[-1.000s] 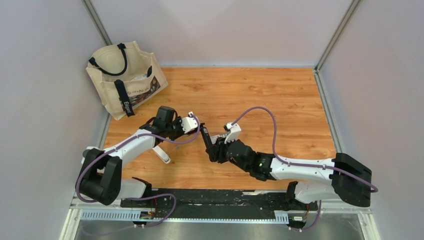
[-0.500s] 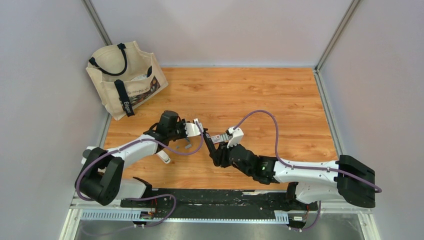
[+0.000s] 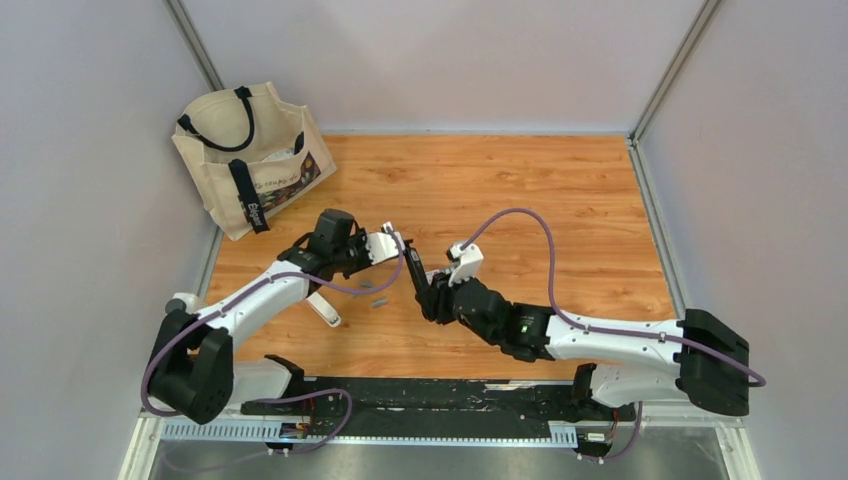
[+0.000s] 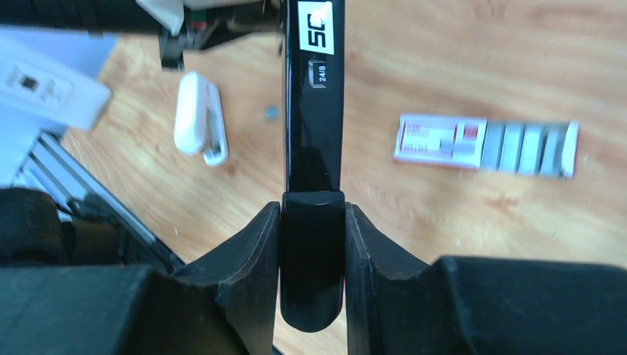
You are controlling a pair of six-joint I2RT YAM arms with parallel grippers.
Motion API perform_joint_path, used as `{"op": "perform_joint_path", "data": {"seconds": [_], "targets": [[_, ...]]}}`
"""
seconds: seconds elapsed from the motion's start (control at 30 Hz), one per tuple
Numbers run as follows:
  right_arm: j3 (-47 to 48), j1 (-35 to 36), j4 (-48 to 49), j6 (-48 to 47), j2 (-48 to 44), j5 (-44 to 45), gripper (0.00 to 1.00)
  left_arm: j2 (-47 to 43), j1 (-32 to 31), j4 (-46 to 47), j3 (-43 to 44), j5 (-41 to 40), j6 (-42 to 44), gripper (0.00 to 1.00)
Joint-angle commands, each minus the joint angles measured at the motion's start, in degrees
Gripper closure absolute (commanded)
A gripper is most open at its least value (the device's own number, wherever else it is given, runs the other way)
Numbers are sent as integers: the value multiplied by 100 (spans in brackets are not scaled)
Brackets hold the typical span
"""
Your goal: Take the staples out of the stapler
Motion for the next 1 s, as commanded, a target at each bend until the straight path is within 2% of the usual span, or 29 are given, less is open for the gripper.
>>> {"op": "perform_joint_path", "data": {"seconds": [0.0, 0.13, 0.3, 0.4, 0.47, 0.6, 0.67, 0.73, 0.87, 0.97], "targets": [[930, -268, 180, -673, 90, 10, 100, -504, 137, -1087, 784, 822, -1235, 84], [1781, -909, 110, -814, 362, -236, 100, -611, 137, -2070, 1162, 1818, -1569, 80], [2504, -1148, -31, -1052, 722, -368, 100, -664, 137, -2862, 1417, 2775, -1439, 74], [2750, -1227, -31, -1095, 898, -395, 100, -646, 137, -3267, 1636, 3032, -1420, 69], [2847, -1288, -31, -1113, 986, -403, 100, -681, 146, -3321, 1681, 2954, -1455, 68], [2961, -1481, -40, -1192, 1179, -465, 100, -751, 242, -3242, 1742, 2604, -1692, 51], [3023, -1605, -57, -1245, 1354, -509, 100, -769, 487, -3067, 1786, 2393, -2060, 47], [3164, -1736, -127, -1332, 1487, -605, 100, -769, 777, -2935, 1909, 2426, -2359, 33], [3515, -1886, -277, -1561, 1856, -746, 100, -751, 1707, -2873, 2208, 2576, -2703, 32], [3884, -1948, -426, -1780, 2198, -799, 100, -751, 2087, -2978, 2314, 2533, -2704, 32]]}}
